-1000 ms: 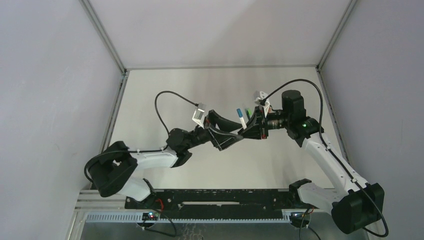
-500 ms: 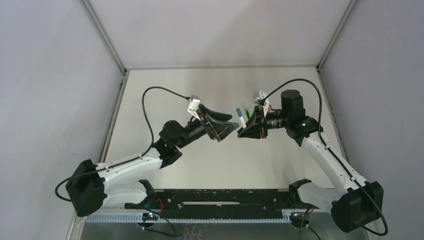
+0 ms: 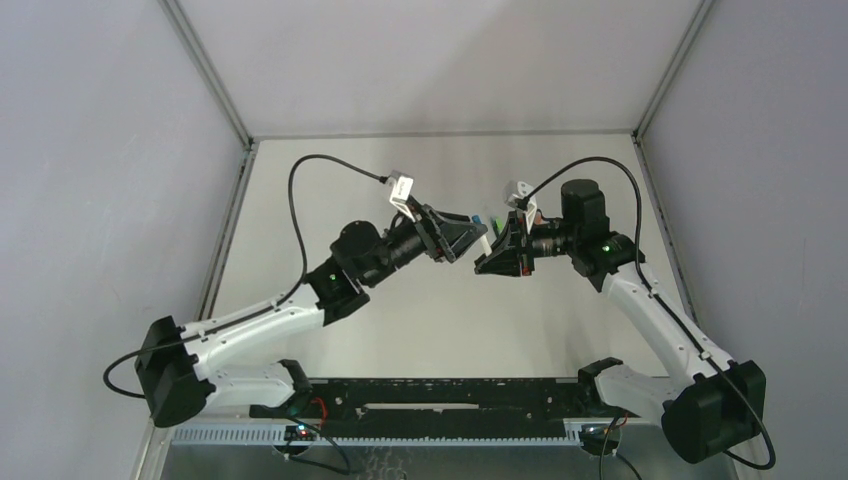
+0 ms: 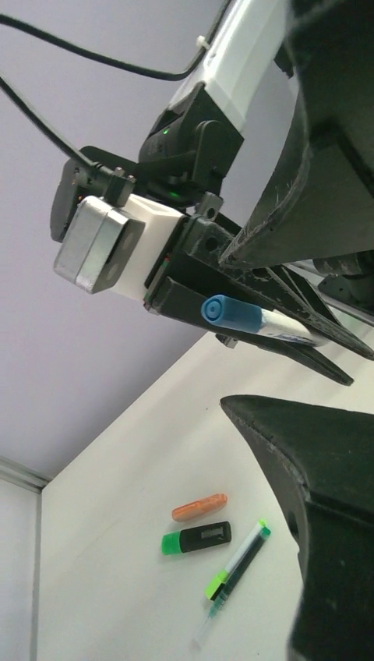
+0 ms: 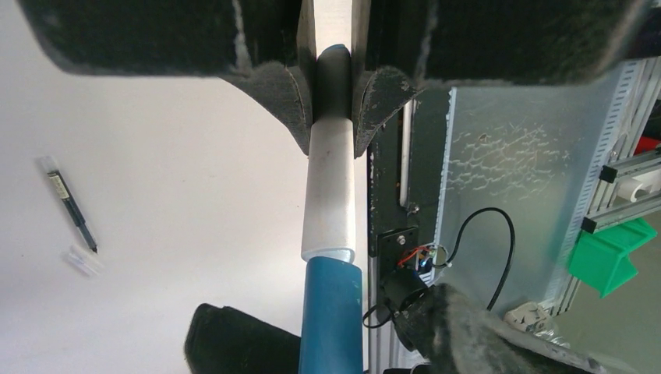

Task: Insert the pens into the pen caps
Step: Press the pen cap onto the pen.

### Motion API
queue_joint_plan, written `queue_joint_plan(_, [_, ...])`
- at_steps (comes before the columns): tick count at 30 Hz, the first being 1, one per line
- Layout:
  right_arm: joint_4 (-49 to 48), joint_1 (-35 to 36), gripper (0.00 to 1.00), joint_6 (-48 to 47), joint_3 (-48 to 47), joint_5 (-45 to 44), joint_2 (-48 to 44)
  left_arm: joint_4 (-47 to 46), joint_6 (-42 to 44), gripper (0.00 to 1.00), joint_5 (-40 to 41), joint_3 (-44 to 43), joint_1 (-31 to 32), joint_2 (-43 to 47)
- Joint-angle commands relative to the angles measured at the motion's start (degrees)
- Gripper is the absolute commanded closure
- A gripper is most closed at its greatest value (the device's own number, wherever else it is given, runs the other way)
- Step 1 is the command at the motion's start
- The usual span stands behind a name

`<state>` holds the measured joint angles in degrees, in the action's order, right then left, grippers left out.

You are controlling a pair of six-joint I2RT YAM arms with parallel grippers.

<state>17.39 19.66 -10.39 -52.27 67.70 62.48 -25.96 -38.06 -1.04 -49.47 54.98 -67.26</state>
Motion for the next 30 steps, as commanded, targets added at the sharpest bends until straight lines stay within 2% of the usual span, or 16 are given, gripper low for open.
queue_joint_plan(1, [-1.1,0.6,1.0,-1.1,-2.5,-0.6,0.2,2.6,-0.4,0.38,2.5,-5.6,0.6,-2.1])
queue_joint_plan(8, [-1.2,0.7,1.0,-1.0,-2.5,-1.1,0.3,6.1,-0.4,0.42,3.1,-9.6,1.2,-4.4])
queue_joint_plan(12, [-1.2,0.7,1.0,-0.9,-2.5,-1.1,0.2,6.2,-0.4,0.5,2.9,-9.9,1.2,-4.7])
queue_joint_plan(15, [-1.2,0.8,1.0,-0.9,-2.5,-1.0,0.2,6.1,-0.2,0.62,2.1,-10.0,1.2,-4.7])
queue_joint_plan(19, [-1.4,0.8,1.0,-0.5,-2.5,-0.6,0.1,6.0,0.4,0.91,1.5,-9.9,1.2,-4.8])
queue_joint_plan(21, [-1.7,0.6,1.0,0.3,-2.5,0.3,0.1,5.6,1.2,0.97,-1.1,-9.4,1.2,-4.6])
queue_joint_plan(23, [-2.1,0.3,1.0,1.1,-2.5,2.3,0.2,4.7,2.0,0.99,-2.9,-8.6,1.0,-3.8])
queue_joint_plan(30, [-4.3,-1.1,1.0,4.1,-2.5,9.6,0.2,-2.7,0.8,1.0,-18.9,-3.4,-1.8,-2.0])
